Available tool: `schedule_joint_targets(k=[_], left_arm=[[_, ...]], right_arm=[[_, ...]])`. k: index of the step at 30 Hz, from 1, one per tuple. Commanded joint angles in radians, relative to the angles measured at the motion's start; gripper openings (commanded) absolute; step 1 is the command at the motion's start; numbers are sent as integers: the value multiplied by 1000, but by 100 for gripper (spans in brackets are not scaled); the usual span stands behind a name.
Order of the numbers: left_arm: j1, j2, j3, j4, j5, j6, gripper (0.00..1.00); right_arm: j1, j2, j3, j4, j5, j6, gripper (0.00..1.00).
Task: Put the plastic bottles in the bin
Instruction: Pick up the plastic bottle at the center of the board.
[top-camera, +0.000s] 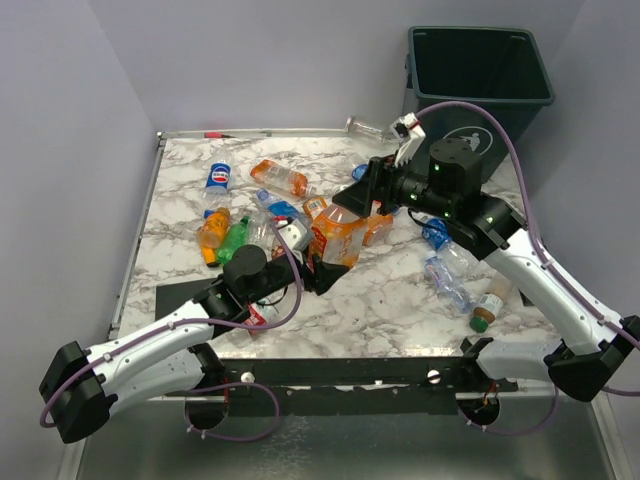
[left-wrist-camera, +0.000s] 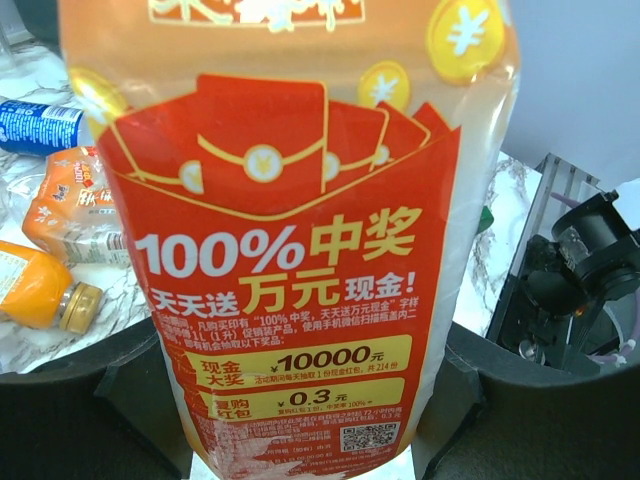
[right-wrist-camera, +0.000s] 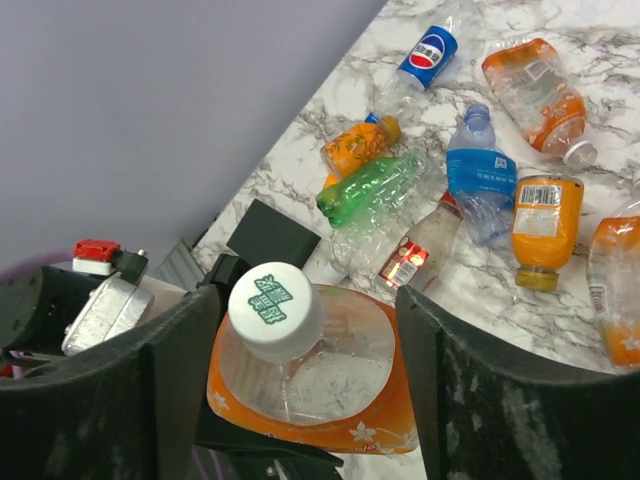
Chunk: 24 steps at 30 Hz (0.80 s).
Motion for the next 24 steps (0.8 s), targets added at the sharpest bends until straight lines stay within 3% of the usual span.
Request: schedule_joint_targets(k=[1,3,12,16,18,19,21,24], left_arm=[[-5,-5,3,22,-24,8,13],[-5,-4,5,22,-23,6,13],[-5,-6,6,21,-21,4,13],[-5,-6,7,19,-20,0,15],[-6,-8,6,19,-20,-2,17],[-7,-9,6,20,-19,-5,20],[-5,-13,6,18,-21,-14,36],[-6,-22,8,14,-21,-24,77]], right_arm=[[29,19,31,-24,0,-36,76],[42,26,34,-31,23,-45,72],[46,31,15,-25,78,-45,34],[44,32,12,-18,79,-50,1],[45,30,9,-15,82,-53,0],[46,28,7,-11,80,-54,0],[45,22,3,-5,84,-55,0],[45,11,3,-1,101,-59,0]])
